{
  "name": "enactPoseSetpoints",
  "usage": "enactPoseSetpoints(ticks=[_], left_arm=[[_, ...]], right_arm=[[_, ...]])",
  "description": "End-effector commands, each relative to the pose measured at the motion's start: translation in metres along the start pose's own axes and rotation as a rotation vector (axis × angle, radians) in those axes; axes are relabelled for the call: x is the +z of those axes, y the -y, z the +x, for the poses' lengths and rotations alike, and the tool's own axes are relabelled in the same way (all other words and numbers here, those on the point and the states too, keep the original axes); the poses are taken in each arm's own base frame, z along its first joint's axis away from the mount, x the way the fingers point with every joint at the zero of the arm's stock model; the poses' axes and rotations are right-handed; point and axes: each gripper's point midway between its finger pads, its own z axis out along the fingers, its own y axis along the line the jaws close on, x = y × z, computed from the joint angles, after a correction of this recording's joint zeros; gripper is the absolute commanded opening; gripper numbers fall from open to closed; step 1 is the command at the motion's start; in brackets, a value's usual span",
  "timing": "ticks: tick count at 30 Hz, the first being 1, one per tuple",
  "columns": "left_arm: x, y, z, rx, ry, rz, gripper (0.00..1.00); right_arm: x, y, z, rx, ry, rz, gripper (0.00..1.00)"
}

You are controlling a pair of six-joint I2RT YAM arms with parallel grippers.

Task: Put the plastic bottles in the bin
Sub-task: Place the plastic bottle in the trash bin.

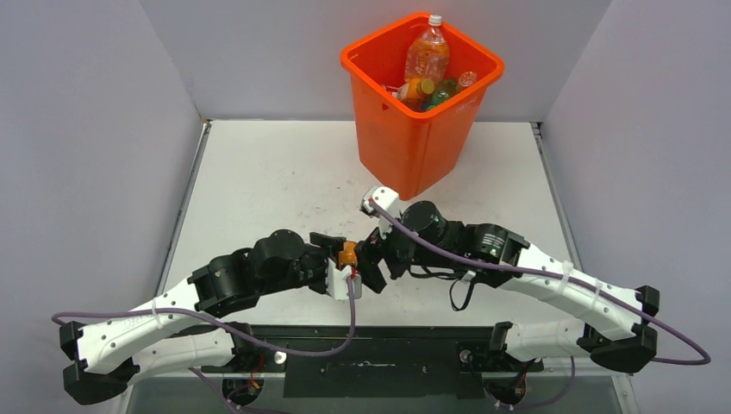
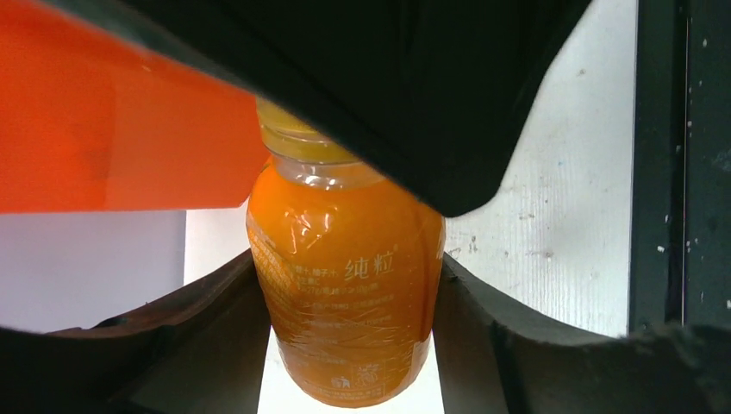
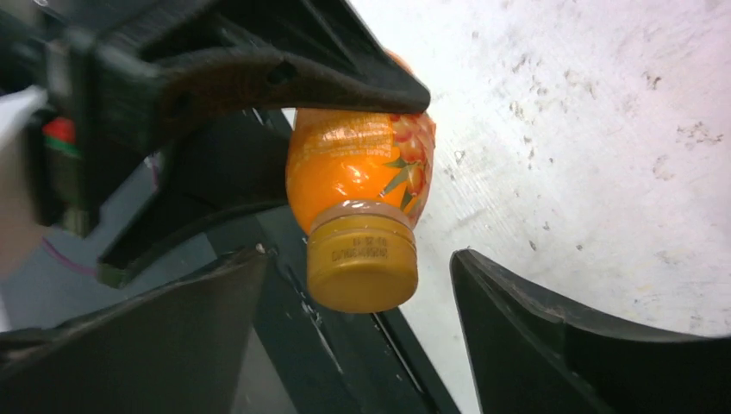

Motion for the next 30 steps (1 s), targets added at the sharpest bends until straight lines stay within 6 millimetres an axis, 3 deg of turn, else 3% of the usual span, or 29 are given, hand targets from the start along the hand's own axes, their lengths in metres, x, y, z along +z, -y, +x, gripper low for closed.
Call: enactPoseSetpoints(ticks=[1,3,7,12,15,18,25,28,30], left_arm=[[-0.009,-0.019,-0.033,-0.136,0.193,-0.128,0.33],[-0.012,-0.014,-0.047,-0.221,0.305,-0.131,0.30],[-0.018,-0.011,-0.074,-0.561,0.467,-0.099,0.29],[-0.021,0.000,-0.113,-0.871,0.736,0.034,0.23],[-0.034,0.007,-0.130,-0.980,0.928,0.122,0.20],[-0.040,0.010,-0.134,-1.017,0.981,0.161,0.19],[-0.038,0.012,-0.123,-1.003,0.878,0.128,0.14],[-0.045,0.010,-0.122,-0.999,0.907,0.105,0.14],[-0.047,0.010,-0.121,-0.995,0.911,0.102,0.13]], right_arm=[[-0.062,-0.010,-0.069,-0.002,0.387,-0.012,0.97],[-0.087,-0.004,-0.082,0.017,0.533,0.000,0.90],[-0.123,0.003,-0.090,0.074,0.760,-0.014,0.90],[-0.135,0.008,-0.083,0.141,0.957,-0.078,0.90],[-0.129,0.006,-0.080,0.146,0.961,-0.100,0.90],[-0.123,-0.012,-0.083,0.137,0.984,-0.208,0.90],[-0.057,-0.034,-0.074,0.125,0.742,-0.249,0.93],[-0.040,-0.036,-0.066,0.137,0.685,-0.223,0.97],[-0.036,-0.035,-0.063,0.147,0.672,-0.211,0.83]])
